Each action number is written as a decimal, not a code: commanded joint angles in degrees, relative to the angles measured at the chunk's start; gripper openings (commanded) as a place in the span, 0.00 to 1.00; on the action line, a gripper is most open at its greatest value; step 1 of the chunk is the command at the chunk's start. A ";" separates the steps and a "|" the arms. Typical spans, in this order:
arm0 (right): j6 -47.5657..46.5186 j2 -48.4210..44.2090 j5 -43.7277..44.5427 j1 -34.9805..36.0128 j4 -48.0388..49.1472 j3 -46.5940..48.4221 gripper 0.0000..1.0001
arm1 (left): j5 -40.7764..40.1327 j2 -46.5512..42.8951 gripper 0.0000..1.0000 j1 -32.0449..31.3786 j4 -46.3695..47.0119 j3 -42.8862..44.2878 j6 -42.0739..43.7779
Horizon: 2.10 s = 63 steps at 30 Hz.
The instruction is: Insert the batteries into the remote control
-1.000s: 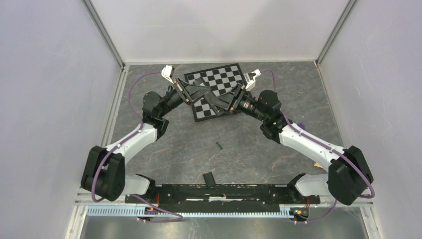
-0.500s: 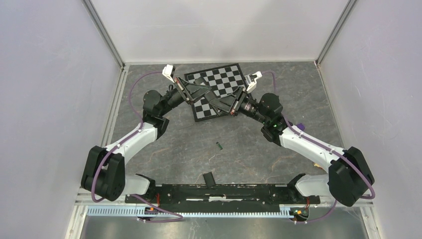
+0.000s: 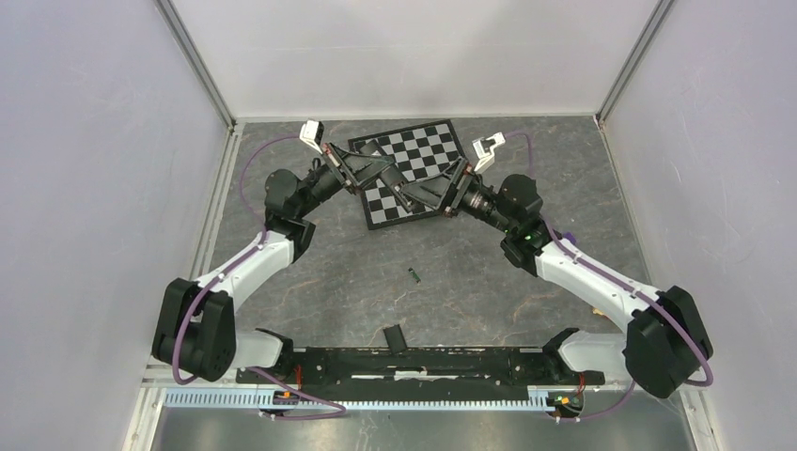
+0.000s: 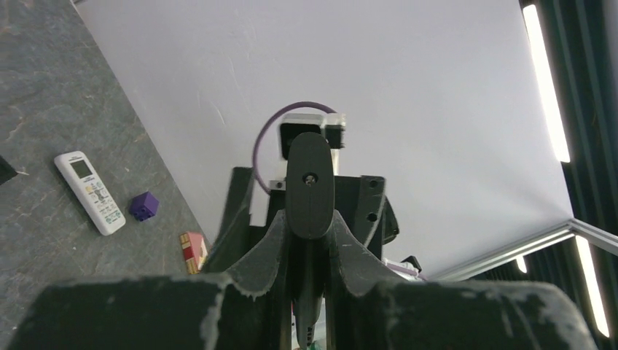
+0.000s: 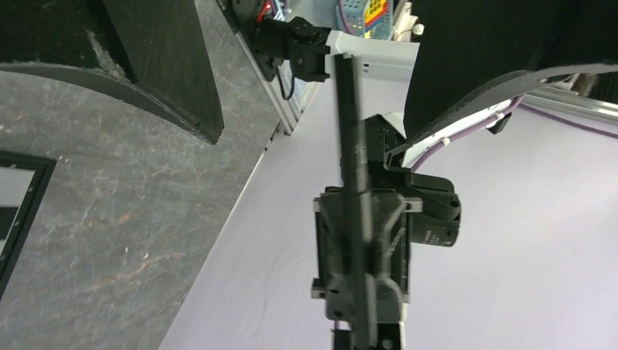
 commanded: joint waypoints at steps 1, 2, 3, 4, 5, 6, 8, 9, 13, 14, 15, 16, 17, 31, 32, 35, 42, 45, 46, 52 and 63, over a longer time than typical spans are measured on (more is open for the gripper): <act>-6.19 -3.52 -1.06 -1.16 1.14 2.84 0.98 | 0.63 -1.43 0.02 1.81 -1.53 -1.45 3.43; -7.43 -3.87 -1.37 -1.36 1.14 2.45 0.98 | 0.74 -1.66 0.02 2.45 -2.58 -1.85 4.32; -8.72 -4.42 -1.62 -1.55 1.06 1.88 0.98 | 0.79 -2.01 0.02 3.01 -4.14 -2.30 5.72; -10.64 -4.90 -1.87 -1.93 0.93 0.90 0.98 | 0.73 -2.57 0.02 3.82 -6.18 -2.78 6.99; -12.37 -5.40 -2.23 -2.30 0.76 -0.55 0.98 | 0.56 -3.44 0.02 4.73 -8.28 -3.30 8.36; -15.03 -5.73 -2.66 -2.63 0.17 -1.70 0.97 | 0.51 -4.22 0.02 5.60 -10.01 -4.05 9.19; -22.49 -5.64 -1.62 -2.98 -6.94 -2.65 0.93 | 0.48 -6.27 0.02 8.01 -11.95 -6.01 9.92; -28.64 -5.34 -0.01 -2.83 -11.93 -2.08 0.89 | 0.79 -7.29 0.02 9.36 -12.19 -6.85 9.98; -42.06 -3.13 9.25 -2.00 -22.03 -4.35 0.72 | 2.03 -10.64 0.02 13.10 -15.78 -8.87 11.80; -44.42 -2.06 11.12 -1.13 -23.22 -4.62 0.71 | 2.12 -11.42 0.02 13.59 -16.68 -9.01 12.36; -46.58 -0.68 13.92 0.49 -25.30 -4.36 0.71 | 2.07 -12.11 0.02 14.08 -17.84 -8.97 13.02; -48.81 0.67 16.43 2.79 -26.94 -3.75 0.72 | 1.97 -12.56 0.02 14.55 -19.13 -8.88 13.68; -50.47 2.22 20.08 4.90 -28.79 -3.13 0.74 | 1.81 -13.14 0.02 14.89 -20.12 -8.78 14.30; -58.86 19.93 37.52 22.07 -36.87 4.90 0.68 | 0.55 -15.56 0.02 17.77 -28.31 -7.45 18.54; -58.96 20.42 37.40 22.08 -36.95 5.24 0.64 | 0.60 -15.52 0.02 17.77 -28.22 -7.56 18.41; -58.76 21.99 37.02 22.07 -36.97 6.20 0.56 | 0.90 -15.35 0.02 17.90 -27.69 -7.73 18.11; -55.07 24.96 35.82 21.67 -37.04 7.33 0.40 | 1.25 -15.84 0.02 18.06 -27.64 -7.80 18.14; -53.00 25.61 34.21 20.86 -37.00 7.17 0.31 | 1.34 -16.06 0.02 18.20 -27.79 -7.89 18.19; -52.44 25.59 33.64 20.61 -37.01 6.97 0.29 | 1.34 -16.24 0.02 18.21 -27.89 -7.99 18.27; -51.72 25.56 31.50 19.37 -37.02 6.03 0.12 | 1.60 -16.58 0.02 18.39 -28.08 -7.97 18.45; -63.19 15.29 24.45 17.68 -32.98 5.27 0.00 | 3.47 -15.65 0.02 18.46 -27.83 -7.62 18.63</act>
